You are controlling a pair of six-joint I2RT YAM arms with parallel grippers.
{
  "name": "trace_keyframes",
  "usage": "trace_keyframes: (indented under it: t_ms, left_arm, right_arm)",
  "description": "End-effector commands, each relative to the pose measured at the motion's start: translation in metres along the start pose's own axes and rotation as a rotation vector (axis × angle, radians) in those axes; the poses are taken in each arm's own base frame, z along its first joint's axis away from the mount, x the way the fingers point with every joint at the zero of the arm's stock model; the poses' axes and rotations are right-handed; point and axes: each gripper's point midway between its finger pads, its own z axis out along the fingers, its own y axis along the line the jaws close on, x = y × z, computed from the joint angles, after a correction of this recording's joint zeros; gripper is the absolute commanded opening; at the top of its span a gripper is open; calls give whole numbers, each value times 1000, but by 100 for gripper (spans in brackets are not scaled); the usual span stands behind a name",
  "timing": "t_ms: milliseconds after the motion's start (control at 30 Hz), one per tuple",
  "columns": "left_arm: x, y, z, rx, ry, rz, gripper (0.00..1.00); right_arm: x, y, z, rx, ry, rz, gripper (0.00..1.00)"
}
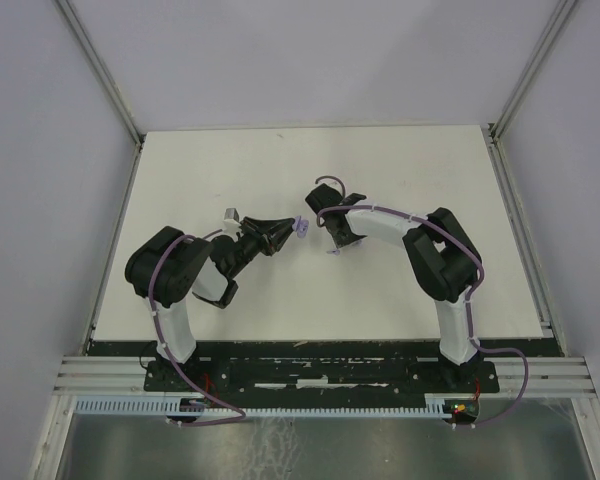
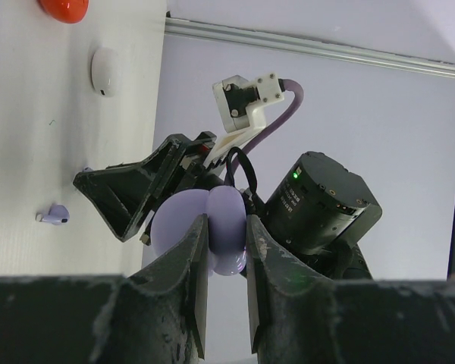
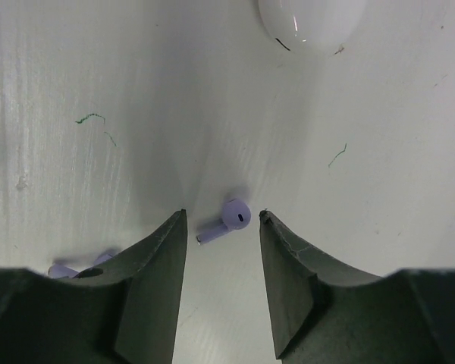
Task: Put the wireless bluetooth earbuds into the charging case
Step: Place the earbud at the center of the board, then pick up the earbud from the center of the board.
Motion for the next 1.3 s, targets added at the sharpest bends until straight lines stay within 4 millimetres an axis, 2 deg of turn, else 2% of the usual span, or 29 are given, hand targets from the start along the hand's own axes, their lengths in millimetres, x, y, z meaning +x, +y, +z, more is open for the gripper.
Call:
trace_keyframes:
  t_ms: [0,167,467,667,867,1133,1267]
  left_arm:
    - [6,-49,-3,194,24,66,3]
    - [6,-49,-3,194,23,66,3]
    - [6,-47,-3,190,22,65,3]
    - [5,-48,-2,192,23,65,3]
    - [6,-48,0,194,29,61,3]
    - [6,-48,0,199,35,48,3]
    - [5,-48,-1,201,35,49,3]
  right_arm:
    - [-32,-3,-18,-28,-91,74,51]
    - [-31,-7,-22,-52,-99,137,52]
    - [-23,-16,-17,-62,-73,210,50]
    - [-19,-15,-12,-96,-39,360,45]
    - [-19,-4,-17,-153,-27,486,48]
    - [1,9,-1,-164,27,634,48]
    - [4,7,3,-145,31,687,47]
